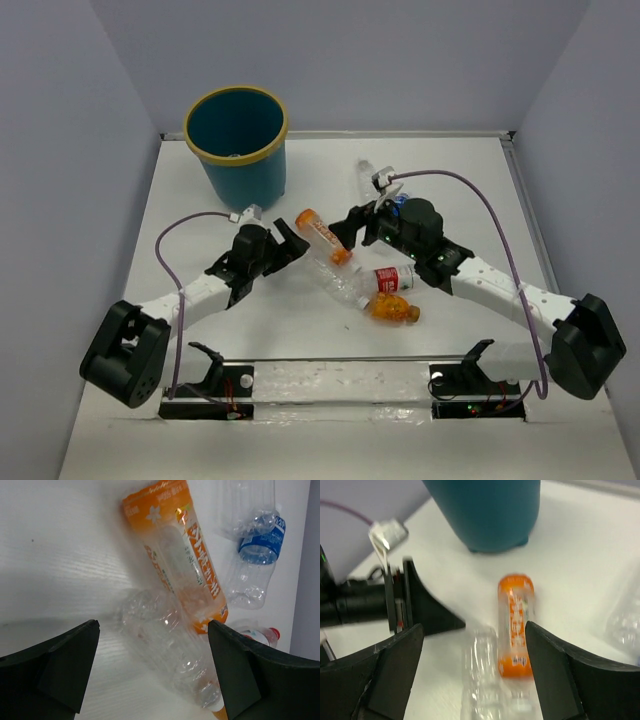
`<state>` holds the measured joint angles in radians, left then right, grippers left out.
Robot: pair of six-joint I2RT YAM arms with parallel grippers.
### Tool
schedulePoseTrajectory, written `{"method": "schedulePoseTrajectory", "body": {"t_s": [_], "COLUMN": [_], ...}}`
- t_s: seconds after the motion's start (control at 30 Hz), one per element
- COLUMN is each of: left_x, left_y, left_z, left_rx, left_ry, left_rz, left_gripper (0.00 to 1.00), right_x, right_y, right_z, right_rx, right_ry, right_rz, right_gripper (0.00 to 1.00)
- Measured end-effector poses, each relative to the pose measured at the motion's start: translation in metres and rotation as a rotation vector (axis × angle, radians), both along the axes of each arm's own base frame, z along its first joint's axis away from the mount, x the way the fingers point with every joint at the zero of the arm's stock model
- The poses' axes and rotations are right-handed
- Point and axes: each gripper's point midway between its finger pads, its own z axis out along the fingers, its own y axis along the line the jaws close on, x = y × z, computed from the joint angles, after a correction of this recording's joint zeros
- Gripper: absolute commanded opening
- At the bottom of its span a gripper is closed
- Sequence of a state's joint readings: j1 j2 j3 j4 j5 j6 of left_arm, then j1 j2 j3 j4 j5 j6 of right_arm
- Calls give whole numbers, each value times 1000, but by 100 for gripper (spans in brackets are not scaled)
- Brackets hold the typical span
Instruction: Put the plastic bottles in the bin
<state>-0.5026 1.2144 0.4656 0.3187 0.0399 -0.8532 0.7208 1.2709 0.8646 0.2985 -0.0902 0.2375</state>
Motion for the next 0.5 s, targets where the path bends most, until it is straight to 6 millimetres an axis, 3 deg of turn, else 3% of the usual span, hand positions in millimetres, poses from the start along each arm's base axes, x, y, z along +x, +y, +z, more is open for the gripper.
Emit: {"method": "schedulePoseTrajectory", "body": {"t_s": [0.07, 0.23, 0.5], "left_x": [17, 54, 91], "left_y": [-4, -15, -32], "left_z": [8, 22, -12], "left_rx": [8, 21, 105], "left_ry": [-26, -75, -11], "left_rz": [22, 52, 36], "left_gripper": [99, 99, 99], "right_x": [-18, -52, -80], "right_y": [-9, -23, -31], "right_z": [-27, -47, -64], "right_rx": [-36, -47, -53], "right_ry": [69, 137, 193], "right_rz": [23, 79, 145], "right_gripper": [88, 89, 90]}}
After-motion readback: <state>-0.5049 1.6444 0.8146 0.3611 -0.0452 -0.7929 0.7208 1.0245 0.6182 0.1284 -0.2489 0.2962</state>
